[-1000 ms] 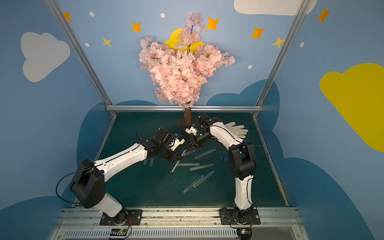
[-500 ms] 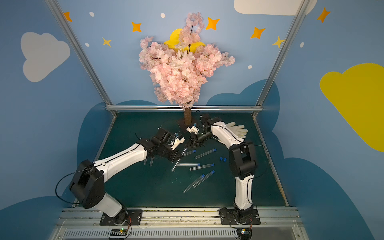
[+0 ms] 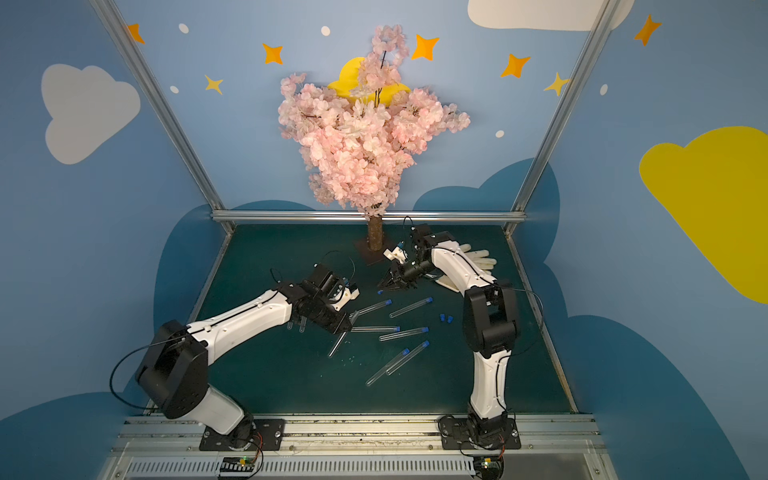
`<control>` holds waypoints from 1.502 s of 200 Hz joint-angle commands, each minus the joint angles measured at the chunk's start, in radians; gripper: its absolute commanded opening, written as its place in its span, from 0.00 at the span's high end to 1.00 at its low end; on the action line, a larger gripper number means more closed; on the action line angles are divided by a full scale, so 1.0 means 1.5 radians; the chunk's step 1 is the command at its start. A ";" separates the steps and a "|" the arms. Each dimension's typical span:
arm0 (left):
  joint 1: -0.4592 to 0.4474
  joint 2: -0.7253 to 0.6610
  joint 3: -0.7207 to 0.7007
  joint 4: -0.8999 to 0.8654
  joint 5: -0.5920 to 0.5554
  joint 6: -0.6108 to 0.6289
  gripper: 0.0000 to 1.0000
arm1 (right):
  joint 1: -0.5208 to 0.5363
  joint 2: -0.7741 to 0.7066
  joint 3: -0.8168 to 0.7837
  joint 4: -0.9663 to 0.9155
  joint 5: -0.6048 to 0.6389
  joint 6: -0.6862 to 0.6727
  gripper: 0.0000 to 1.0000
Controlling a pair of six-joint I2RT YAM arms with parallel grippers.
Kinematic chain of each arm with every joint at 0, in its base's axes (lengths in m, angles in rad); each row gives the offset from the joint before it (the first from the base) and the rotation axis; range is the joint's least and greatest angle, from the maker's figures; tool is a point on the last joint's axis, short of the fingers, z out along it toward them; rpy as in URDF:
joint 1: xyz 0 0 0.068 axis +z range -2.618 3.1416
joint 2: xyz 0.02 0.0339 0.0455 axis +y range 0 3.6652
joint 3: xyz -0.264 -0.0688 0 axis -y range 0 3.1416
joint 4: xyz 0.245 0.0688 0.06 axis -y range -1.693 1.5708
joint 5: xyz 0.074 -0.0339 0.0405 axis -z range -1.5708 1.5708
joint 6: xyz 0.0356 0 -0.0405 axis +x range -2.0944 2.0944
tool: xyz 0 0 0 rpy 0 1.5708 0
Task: Remove stoppers from test tubes
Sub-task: Open the stopper on the test tube, then place the test tube at the center of the board.
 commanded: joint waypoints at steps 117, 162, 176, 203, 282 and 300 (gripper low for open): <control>0.099 0.189 0.190 -0.139 -0.225 -0.174 0.89 | -0.028 -0.080 -0.086 -0.029 0.168 -0.003 1.00; 0.120 0.280 0.256 -0.177 -0.264 -0.212 0.88 | -0.041 -0.105 -0.108 -0.018 0.184 0.008 1.00; 0.123 0.302 0.263 -0.184 -0.273 -0.216 0.88 | -0.048 -0.110 -0.112 -0.018 0.190 0.011 1.00; 0.127 0.321 0.267 -0.183 -0.283 -0.214 0.87 | -0.064 -0.118 -0.121 -0.019 0.196 0.018 1.00; 0.135 0.329 0.272 -0.188 -0.287 -0.199 0.70 | -0.116 -0.132 -0.129 -0.051 0.252 0.039 1.00; 0.137 0.323 0.276 -0.190 -0.288 -0.188 0.61 | -0.134 -0.142 -0.139 -0.050 0.257 0.048 1.00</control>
